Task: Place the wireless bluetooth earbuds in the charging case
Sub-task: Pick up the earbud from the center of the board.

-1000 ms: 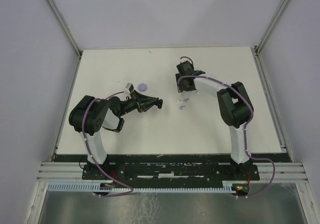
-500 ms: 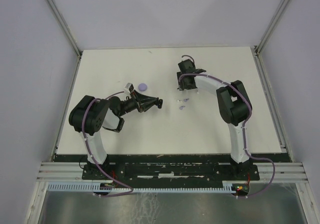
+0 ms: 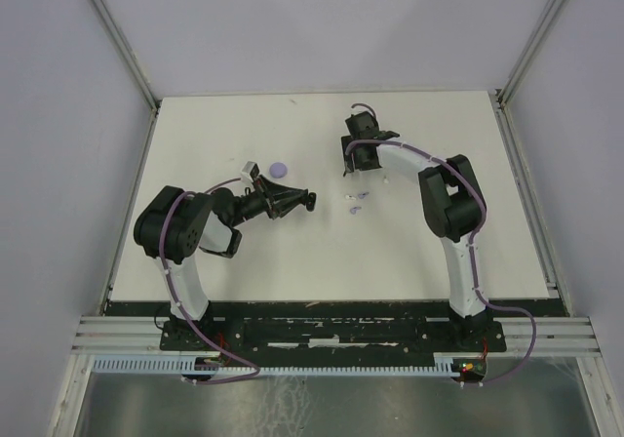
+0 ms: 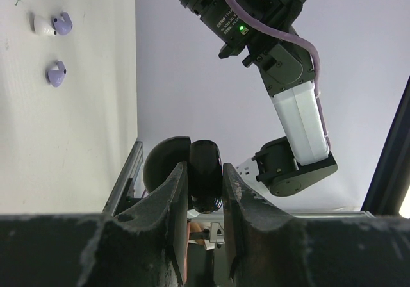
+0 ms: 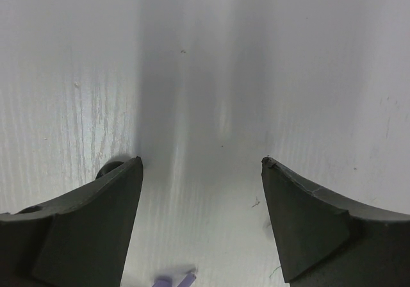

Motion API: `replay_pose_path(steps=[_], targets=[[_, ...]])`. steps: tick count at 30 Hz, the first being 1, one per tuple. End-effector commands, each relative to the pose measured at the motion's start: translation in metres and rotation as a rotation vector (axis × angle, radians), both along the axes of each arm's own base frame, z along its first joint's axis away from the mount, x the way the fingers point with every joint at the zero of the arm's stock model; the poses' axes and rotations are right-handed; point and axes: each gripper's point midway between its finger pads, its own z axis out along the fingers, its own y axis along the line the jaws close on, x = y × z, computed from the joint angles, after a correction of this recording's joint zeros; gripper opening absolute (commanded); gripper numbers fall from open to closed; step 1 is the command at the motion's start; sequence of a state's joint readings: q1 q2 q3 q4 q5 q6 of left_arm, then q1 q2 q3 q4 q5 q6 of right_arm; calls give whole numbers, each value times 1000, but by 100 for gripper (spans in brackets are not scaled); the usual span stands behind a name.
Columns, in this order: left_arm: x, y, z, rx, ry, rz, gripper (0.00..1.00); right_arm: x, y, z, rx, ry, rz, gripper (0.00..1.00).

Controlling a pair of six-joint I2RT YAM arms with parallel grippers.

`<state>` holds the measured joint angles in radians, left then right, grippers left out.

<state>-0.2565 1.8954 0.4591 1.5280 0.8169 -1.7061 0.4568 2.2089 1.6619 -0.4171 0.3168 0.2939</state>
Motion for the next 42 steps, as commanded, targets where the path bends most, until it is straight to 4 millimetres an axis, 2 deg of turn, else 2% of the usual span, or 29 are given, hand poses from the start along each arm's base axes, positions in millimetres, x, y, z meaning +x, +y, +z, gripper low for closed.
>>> replay_pose_path(steps=[1,11,14,18,23,26,28,35,42], targets=[[-6,2,34,-37,-234,-12,3,7,8,-2,29,-1,11,83],[-6,3,33,-36,-232,-10,3,10,21,-5,72,13,40,83],[-6,4,33,-36,-233,-7,3,12,15,-3,55,-3,10,83],[-6,4,32,-34,-230,-6,3,16,0,12,56,-61,-55,83],[-6,5,31,-31,-229,-4,3,20,-3,40,114,-136,-66,81],[-6,5,30,-30,-227,-3,3,16,6,51,170,-155,-25,79],[-5,6,30,-31,-228,-2,3,13,20,55,233,-137,20,75],[-6,6,34,-34,-236,-4,3,5,51,48,373,-77,90,73],[-5,6,35,-38,-236,-6,3,3,66,40,394,-38,110,73]])
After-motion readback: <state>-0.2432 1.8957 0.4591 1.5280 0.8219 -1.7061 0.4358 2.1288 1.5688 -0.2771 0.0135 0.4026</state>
